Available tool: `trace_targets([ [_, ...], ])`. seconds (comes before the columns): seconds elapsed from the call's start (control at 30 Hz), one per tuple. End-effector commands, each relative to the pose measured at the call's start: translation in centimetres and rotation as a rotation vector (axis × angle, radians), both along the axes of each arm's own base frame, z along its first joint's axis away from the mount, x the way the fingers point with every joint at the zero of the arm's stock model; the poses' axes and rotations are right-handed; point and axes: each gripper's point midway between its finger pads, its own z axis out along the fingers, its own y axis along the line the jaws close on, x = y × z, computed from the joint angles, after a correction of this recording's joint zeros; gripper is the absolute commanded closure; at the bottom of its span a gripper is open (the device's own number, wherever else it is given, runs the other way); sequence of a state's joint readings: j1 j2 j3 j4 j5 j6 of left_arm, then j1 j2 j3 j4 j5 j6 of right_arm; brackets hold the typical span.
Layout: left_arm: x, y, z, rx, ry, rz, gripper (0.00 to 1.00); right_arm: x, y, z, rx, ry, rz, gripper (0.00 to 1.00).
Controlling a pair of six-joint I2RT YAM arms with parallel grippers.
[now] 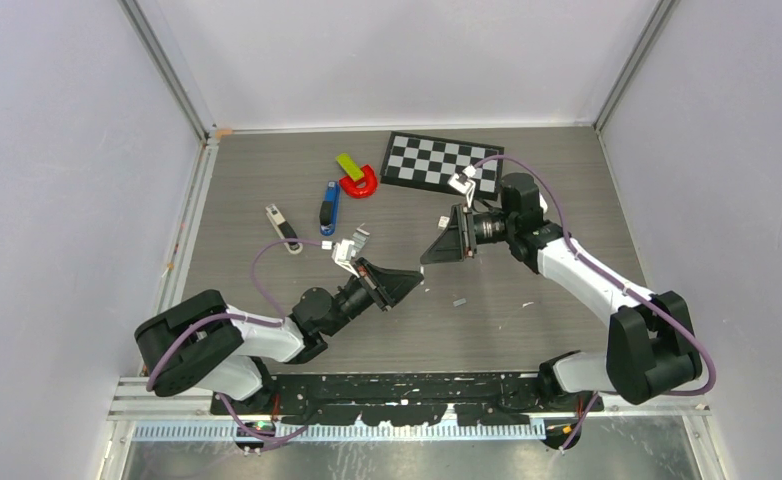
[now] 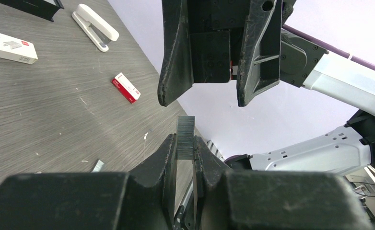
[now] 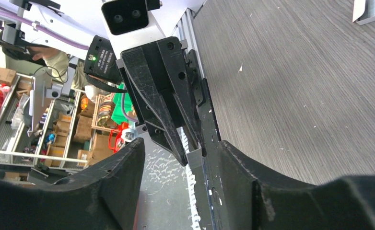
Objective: Unload the staples from the stapler
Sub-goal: Pick up the staple from the center of the board.
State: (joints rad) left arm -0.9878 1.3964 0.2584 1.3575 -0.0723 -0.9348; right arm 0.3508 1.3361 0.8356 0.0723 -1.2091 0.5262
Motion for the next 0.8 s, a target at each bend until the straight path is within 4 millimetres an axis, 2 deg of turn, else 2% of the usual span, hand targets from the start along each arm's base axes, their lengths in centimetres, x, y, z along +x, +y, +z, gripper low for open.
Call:
trace_targets([
  [0.0, -0.2, 0.2, 3.4, -0.092, -0.068, -0.007, 0.96, -0.5, 0.5, 0.7, 0.029, -0.030, 0.043, 0.41],
  [0.4, -0.5, 0.4, 4.7, -0.127, -0.080, -0.014, 0.96, -0.9, 0.9, 0.5, 0.031, -0.025, 0.068, 0.46],
  [0.77, -0.5, 0.3, 5.0, -0.139, -0.075, -0.024, 0.96, -1.5, 1.1, 1.2, 0.051, -0.039, 0.096, 0.61],
])
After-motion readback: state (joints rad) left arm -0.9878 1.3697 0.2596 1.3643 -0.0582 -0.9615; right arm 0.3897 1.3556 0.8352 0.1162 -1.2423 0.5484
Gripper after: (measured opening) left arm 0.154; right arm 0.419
